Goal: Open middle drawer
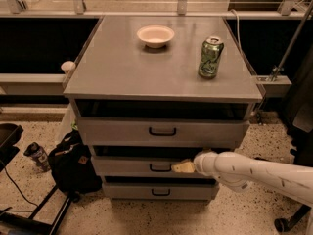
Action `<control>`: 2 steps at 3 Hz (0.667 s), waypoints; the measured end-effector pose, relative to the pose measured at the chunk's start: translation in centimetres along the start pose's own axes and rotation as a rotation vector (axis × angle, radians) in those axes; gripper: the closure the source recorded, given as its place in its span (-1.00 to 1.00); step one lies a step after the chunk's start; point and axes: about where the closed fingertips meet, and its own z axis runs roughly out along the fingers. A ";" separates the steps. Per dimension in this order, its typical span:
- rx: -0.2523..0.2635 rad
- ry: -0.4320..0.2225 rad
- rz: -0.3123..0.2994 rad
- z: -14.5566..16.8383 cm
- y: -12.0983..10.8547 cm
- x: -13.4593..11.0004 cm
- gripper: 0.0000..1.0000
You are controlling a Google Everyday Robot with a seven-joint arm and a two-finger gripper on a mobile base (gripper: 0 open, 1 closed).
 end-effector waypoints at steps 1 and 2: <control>0.014 0.003 -0.003 0.1 -0.5 0.2 -1.00; 0.049 0.022 -0.021 -0.4 0.1 1.6 -1.00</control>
Offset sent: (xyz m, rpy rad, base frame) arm -0.0467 -0.0150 -0.0259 -0.1554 -0.0099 -0.0682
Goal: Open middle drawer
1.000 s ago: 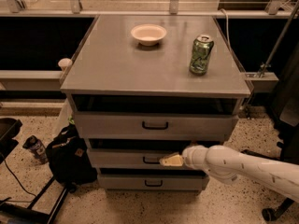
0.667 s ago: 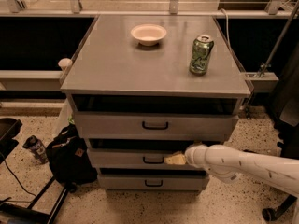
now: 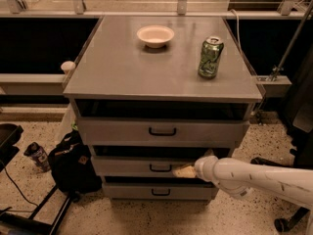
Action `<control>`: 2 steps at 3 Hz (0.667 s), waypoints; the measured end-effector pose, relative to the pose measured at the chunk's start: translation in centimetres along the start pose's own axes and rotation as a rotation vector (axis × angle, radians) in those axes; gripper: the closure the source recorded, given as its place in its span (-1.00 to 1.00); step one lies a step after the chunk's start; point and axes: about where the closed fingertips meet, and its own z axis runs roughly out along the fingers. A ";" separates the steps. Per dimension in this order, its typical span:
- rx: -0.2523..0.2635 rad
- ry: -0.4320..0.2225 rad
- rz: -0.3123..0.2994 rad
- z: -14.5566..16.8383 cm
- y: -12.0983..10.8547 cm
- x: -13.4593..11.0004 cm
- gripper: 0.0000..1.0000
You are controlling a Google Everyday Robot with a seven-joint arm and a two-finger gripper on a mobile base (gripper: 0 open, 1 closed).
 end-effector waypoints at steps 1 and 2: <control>0.065 0.058 -0.038 -1.7 1.0 4.8 -1.00; 0.105 0.101 -0.062 -2.9 1.9 8.3 -1.00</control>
Offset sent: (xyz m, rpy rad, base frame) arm -0.1090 -0.0355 -0.0607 -0.2099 0.0480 -0.0650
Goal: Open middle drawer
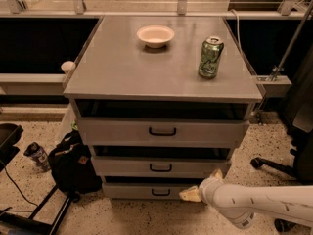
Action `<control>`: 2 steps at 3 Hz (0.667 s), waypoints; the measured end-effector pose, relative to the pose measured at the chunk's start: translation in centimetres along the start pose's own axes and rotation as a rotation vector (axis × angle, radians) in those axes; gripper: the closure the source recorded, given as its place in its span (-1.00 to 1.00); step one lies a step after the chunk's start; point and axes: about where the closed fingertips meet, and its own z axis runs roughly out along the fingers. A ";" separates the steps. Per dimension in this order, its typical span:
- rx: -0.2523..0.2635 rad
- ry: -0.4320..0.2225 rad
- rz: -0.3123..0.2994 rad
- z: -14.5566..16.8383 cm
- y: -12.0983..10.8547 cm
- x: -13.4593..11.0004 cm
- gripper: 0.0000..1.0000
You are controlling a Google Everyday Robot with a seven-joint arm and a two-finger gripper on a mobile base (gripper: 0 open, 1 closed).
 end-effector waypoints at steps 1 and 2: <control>0.000 0.000 0.000 0.0 0.0 0.0 -1.00; -0.038 -0.063 -0.161 -0.8 1.1 -5.3 -1.00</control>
Offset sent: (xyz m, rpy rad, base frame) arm 0.0556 0.0908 0.1050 -0.1649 -0.1727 0.4315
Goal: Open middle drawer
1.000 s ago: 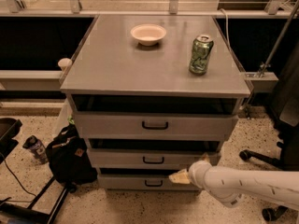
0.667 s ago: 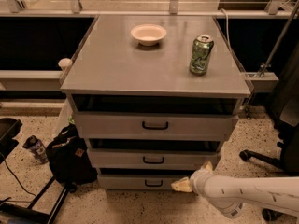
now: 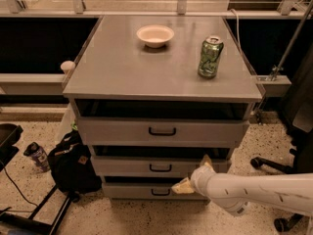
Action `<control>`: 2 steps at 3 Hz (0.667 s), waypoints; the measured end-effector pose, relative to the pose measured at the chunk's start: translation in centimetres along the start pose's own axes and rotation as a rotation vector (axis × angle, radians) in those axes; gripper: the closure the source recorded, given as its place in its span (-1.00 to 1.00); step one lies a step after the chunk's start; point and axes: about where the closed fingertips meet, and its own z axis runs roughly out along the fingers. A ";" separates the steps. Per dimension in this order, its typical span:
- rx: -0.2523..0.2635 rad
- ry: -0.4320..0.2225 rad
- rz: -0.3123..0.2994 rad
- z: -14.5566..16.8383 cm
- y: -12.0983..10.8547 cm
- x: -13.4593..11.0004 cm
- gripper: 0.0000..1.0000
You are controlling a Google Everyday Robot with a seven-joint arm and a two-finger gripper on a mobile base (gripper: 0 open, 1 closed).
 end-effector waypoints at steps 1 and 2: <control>-0.033 -0.053 -0.137 -0.5 0.4 -4.5 -1.00; -0.033 -0.053 -0.137 -0.5 0.4 -4.5 -1.00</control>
Offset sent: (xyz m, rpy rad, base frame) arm 0.0146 0.0243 0.0273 -0.0427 -0.0449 0.1133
